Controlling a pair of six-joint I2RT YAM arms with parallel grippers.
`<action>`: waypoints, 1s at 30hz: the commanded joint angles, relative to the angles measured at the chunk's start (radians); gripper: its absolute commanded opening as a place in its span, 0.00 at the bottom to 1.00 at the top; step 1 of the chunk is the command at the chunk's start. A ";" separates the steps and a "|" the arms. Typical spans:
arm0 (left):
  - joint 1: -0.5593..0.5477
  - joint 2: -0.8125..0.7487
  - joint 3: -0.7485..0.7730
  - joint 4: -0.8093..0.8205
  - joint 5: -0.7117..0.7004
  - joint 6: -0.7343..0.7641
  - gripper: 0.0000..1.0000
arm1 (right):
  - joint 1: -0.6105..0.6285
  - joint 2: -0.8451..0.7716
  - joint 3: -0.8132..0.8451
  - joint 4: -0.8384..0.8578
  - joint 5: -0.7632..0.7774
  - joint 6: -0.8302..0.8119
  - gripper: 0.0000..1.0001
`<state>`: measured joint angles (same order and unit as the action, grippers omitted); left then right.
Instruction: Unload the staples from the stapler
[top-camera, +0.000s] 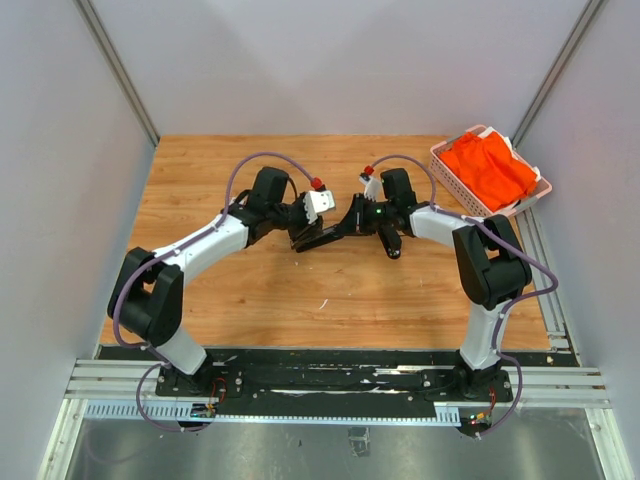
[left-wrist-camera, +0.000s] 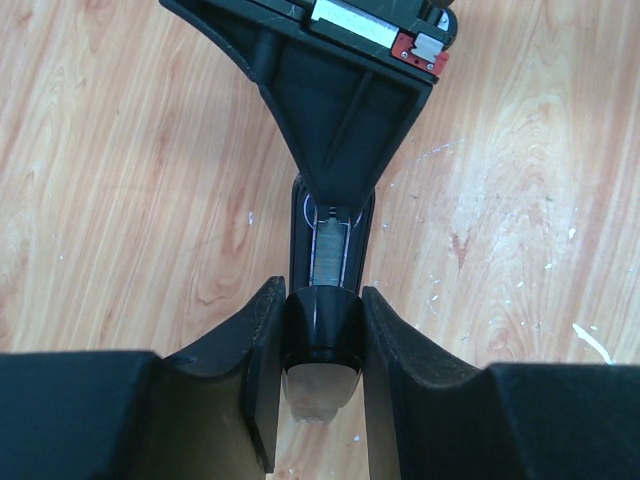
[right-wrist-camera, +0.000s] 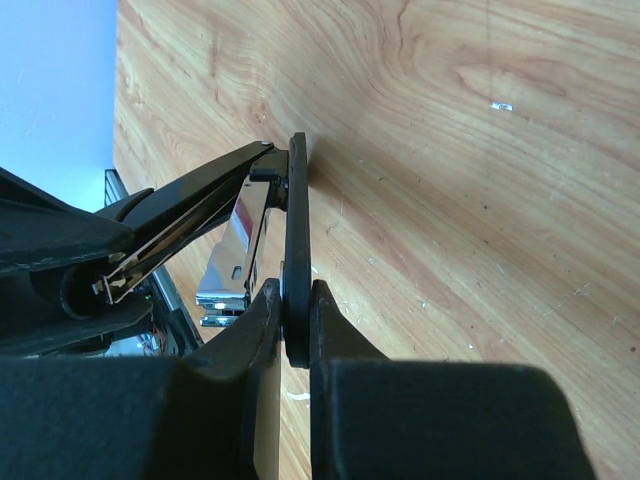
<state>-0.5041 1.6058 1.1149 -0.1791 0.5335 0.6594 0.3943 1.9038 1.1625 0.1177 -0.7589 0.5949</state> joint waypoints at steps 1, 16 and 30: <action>0.033 -0.068 -0.037 0.092 0.062 -0.037 0.00 | -0.017 0.015 0.000 -0.082 0.101 -0.049 0.00; 0.008 0.045 0.026 0.064 0.006 -0.066 0.00 | -0.011 0.016 0.043 -0.082 0.032 -0.058 0.00; -0.029 0.020 0.002 0.049 -0.004 -0.027 0.00 | -0.015 0.017 0.060 -0.086 0.002 -0.059 0.12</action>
<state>-0.5289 1.6436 1.1225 -0.1314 0.5293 0.6353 0.3931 1.9041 1.1889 0.0742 -0.7658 0.5674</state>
